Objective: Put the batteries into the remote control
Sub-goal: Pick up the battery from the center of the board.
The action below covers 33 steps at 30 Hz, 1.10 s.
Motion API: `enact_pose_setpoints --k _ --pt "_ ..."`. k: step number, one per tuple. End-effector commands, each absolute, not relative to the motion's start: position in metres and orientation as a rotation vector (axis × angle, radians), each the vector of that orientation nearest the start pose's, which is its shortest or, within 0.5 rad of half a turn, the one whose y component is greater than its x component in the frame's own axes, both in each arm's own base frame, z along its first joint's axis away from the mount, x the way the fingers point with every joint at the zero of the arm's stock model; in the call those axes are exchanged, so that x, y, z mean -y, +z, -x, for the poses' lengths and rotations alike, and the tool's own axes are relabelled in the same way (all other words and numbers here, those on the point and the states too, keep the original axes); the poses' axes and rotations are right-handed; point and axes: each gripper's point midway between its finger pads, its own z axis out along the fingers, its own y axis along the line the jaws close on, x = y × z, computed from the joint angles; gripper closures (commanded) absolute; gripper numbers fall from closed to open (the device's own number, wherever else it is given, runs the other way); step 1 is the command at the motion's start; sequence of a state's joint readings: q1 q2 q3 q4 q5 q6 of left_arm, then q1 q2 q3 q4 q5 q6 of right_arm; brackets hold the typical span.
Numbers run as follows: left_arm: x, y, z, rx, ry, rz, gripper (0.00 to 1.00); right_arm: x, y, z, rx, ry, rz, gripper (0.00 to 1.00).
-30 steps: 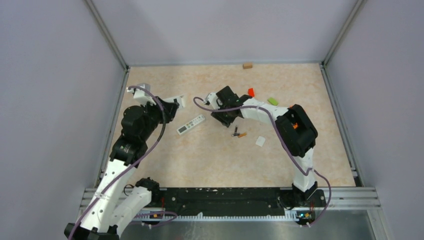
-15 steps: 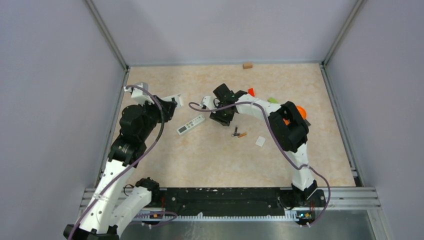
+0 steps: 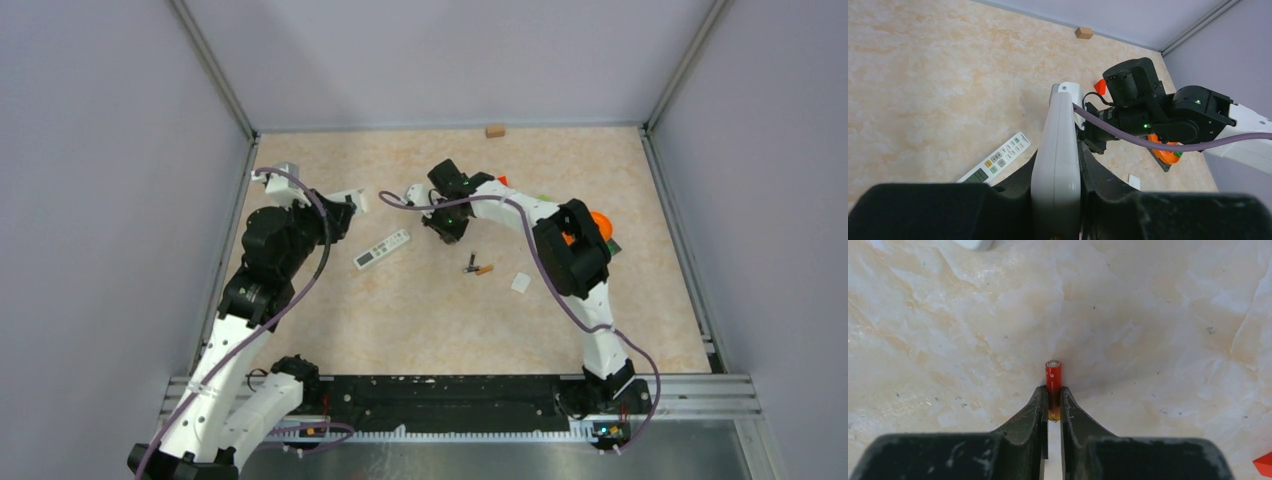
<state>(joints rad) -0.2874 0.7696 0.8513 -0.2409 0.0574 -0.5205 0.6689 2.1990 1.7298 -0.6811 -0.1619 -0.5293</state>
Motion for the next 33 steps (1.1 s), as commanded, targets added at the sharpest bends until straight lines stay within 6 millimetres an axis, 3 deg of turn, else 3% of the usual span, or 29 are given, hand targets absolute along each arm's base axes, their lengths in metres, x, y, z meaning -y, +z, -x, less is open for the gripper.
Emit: enact_pose_setpoints --k 1,5,9,13,20,26,33 --pt "0.119 0.331 -0.287 -1.677 -0.668 0.138 1.0 -0.308 0.025 -0.385 -2.291 0.255 1.463 0.89" --pt "0.119 0.33 -0.288 -1.679 -0.67 0.137 1.0 -0.313 0.023 -0.385 -2.28 0.272 1.44 0.68" --pt "0.121 0.328 -0.289 -1.684 -0.677 0.134 1.0 -0.307 0.012 -0.394 -2.322 0.191 1.417 0.66" --pt "0.122 0.326 -0.289 -1.691 -0.68 0.131 1.0 -0.306 0.008 -0.398 -2.315 0.171 1.401 0.71" --pt "0.122 0.325 -0.29 -1.693 -0.679 0.132 1.0 -0.307 0.017 -0.412 -2.297 0.126 1.263 0.95" --pt "0.125 0.321 -0.289 -1.7 -0.695 0.127 1.0 -0.307 0.062 -0.428 -2.278 0.154 0.911 1.0" --pt "0.144 0.321 -0.287 -1.689 -0.821 0.091 1.0 -0.303 0.163 -0.421 -2.13 0.422 0.324 1.0"
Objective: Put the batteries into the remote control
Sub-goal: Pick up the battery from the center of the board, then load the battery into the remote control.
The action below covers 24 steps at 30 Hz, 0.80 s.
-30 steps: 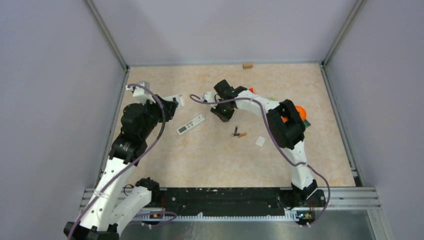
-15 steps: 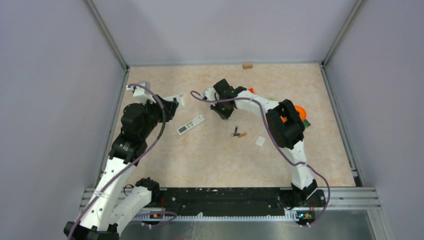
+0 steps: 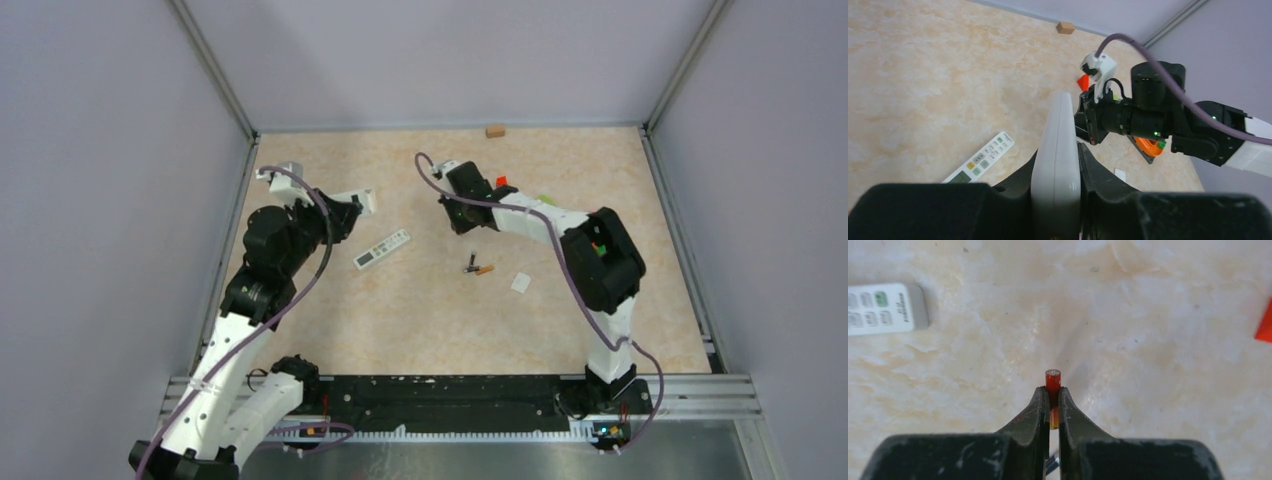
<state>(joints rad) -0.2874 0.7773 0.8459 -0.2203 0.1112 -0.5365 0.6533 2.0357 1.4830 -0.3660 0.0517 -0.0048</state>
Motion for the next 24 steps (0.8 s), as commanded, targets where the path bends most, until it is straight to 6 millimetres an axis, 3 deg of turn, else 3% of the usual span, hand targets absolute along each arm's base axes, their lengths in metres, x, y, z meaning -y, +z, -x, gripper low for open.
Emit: enact_pose_setpoints --k 1,7,11,15,18,24 --pt "0.15 0.323 -0.286 -1.68 -0.867 0.076 1.0 -0.302 0.179 -0.416 -2.089 0.48 0.262 1.0" --pt "0.173 0.335 -0.289 -1.621 -1.079 0.104 1.0 -0.296 0.274 -0.375 -1.844 0.826 -0.012 1.0" --pt "0.189 0.337 -0.296 -1.622 -1.22 0.135 1.0 -0.303 0.323 -0.341 -1.676 0.975 -0.027 1.0" --pt "0.211 0.337 -0.294 -1.612 -1.403 0.086 1.0 -0.318 0.355 -0.314 -1.564 1.061 0.014 1.0" --pt "0.221 0.339 -0.29 -1.59 -1.523 0.055 1.0 -0.318 0.371 -0.304 -1.493 1.054 -0.001 1.0" --pt "0.223 0.344 -0.284 -1.513 -1.611 0.059 1.0 -0.325 0.379 -0.302 -1.486 0.956 0.032 1.0"
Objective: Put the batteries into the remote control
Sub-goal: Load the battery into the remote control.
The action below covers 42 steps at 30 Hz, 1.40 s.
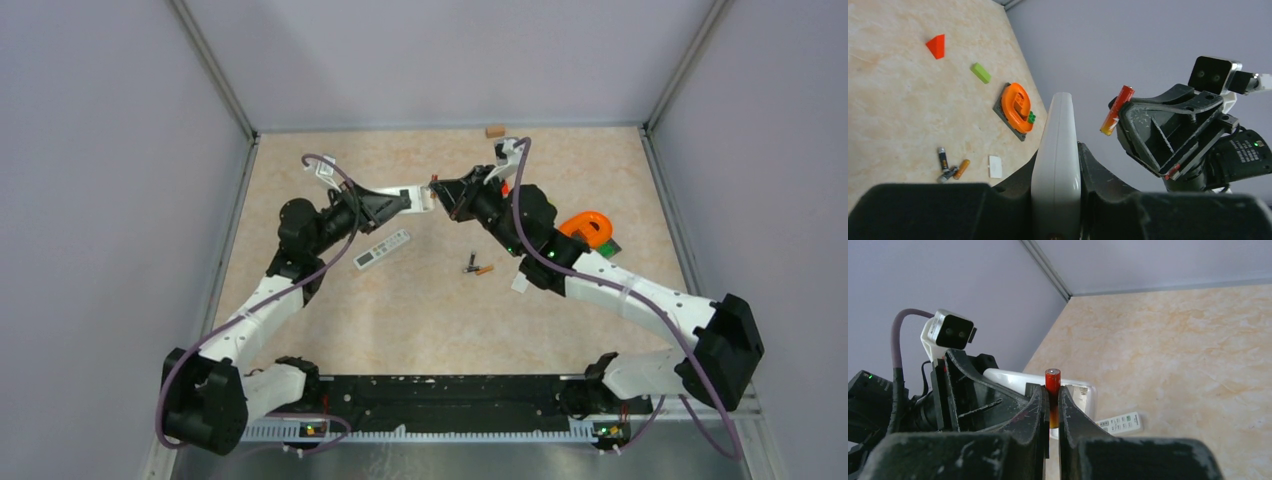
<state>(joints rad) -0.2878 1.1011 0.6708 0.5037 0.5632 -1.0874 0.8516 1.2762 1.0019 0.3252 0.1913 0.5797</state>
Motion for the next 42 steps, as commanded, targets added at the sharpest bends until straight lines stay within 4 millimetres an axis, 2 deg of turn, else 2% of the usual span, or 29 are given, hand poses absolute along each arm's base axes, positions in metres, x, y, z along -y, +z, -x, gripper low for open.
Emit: enact_pose_setpoints --k 1,11,17,23,27,35,42 --pt "0.223 0.345 -0.284 -1.508 -1.619 0.065 1.0 -0.327 0.38 -0.301 -1.485 0.948 0.043 1.0" --pt "0.225 0.362 -0.282 -1.482 -1.74 0.123 1.0 -0.34 0.395 -0.296 -1.471 0.833 0.121 0.98" --pt "0.224 0.373 -0.278 -1.421 -1.803 0.128 1.0 -0.347 0.39 -0.301 -1.519 0.778 0.139 0.97" --pt "0.224 0.376 -0.278 -1.391 -1.844 0.131 1.0 -0.342 0.385 -0.3 -1.56 0.708 0.128 0.97" --pt "0.225 0.377 -0.279 -1.392 -1.851 0.125 1.0 -0.348 0.38 -0.298 -1.584 0.71 0.157 0.97" --pt "0.225 0.379 -0.279 -1.382 -1.847 0.118 1.0 -0.355 0.372 -0.294 -1.651 0.73 0.182 0.9" --pt "0.224 0.382 -0.278 -1.365 -1.872 0.124 1.0 -0.352 0.369 -0.288 -1.681 0.736 0.193 0.9"
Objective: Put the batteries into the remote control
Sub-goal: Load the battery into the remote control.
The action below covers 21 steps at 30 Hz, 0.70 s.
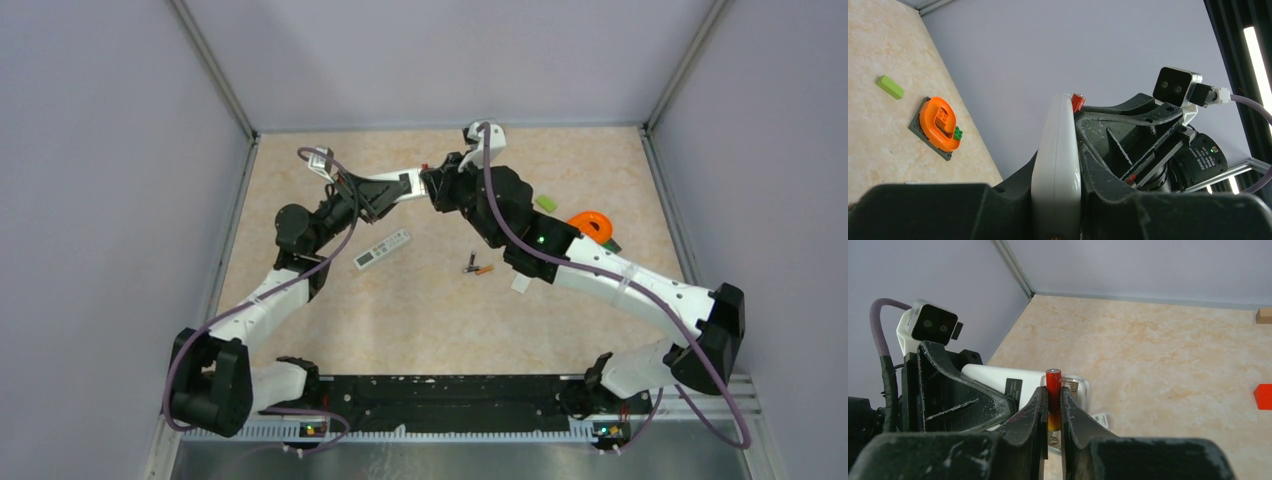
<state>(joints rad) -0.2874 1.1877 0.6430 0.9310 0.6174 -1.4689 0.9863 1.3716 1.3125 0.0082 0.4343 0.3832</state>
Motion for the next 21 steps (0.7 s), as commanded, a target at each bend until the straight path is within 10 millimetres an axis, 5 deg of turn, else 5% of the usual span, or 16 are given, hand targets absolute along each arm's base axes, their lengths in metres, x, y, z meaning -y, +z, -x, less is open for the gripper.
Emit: enact_pose_setpoints --k 1,7,21 --pt "0.224 0.382 -0.278 -1.363 -1.873 0.124 1.0 -0.351 0.369 -0.288 -1.681 0.736 0.191 0.91" --pt "0.225 0.382 -0.277 -1.362 -1.883 0.121 1.0 -0.351 0.371 -0.287 -1.682 0.743 0.192 0.9" --pt "0.224 0.377 -0.278 -1.351 -1.901 0.142 1.0 -0.341 0.388 -0.29 -1.67 0.734 0.118 0.73"
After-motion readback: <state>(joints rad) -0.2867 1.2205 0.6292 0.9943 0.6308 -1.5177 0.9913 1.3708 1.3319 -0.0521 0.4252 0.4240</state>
